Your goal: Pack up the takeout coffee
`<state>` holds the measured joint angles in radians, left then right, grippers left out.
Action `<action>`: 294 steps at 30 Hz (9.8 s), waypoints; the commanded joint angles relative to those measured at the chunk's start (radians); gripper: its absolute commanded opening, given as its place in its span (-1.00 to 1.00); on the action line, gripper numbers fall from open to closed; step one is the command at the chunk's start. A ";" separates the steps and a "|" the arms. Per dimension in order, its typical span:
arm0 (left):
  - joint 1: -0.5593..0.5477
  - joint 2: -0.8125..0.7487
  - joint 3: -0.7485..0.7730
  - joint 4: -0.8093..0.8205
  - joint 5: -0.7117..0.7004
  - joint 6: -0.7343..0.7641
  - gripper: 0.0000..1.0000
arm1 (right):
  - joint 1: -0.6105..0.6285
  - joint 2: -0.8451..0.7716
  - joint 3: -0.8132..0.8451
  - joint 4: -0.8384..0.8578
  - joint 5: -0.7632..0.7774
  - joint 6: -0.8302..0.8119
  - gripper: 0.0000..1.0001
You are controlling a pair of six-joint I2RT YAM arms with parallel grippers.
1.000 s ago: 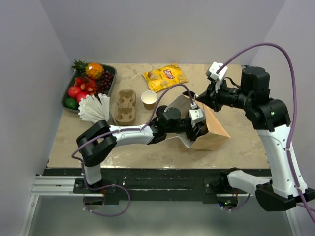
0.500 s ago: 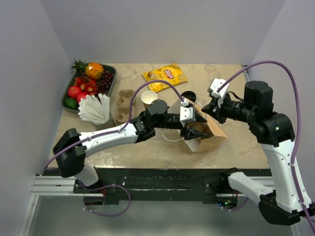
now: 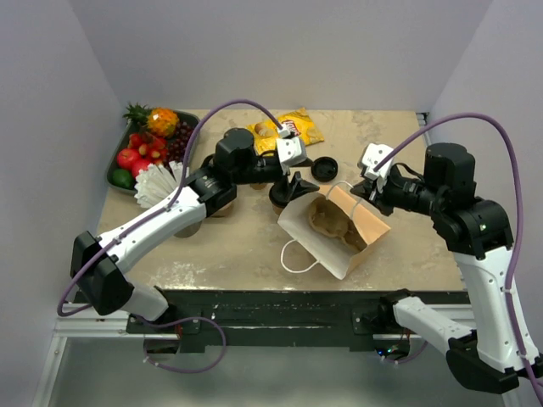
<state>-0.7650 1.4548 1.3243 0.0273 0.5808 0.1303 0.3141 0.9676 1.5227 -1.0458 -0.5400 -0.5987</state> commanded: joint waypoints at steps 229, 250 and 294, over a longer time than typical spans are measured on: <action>0.009 0.480 0.611 -0.356 -0.251 -0.452 -0.90 | -0.311 0.548 0.233 -0.347 0.374 0.266 -1.00; -0.005 0.447 0.687 -0.302 -0.229 -0.454 -1.00 | -0.313 0.568 0.451 -0.365 0.321 0.286 -1.00; 0.110 0.136 0.469 -0.555 0.059 0.140 0.76 | -0.313 0.313 0.099 -0.365 0.074 0.139 -1.00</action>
<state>-0.6552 1.5463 1.6909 -0.5522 0.5354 0.2234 -0.0002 1.3216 1.6264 -1.3651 -0.3954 -0.4213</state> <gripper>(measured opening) 0.877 0.007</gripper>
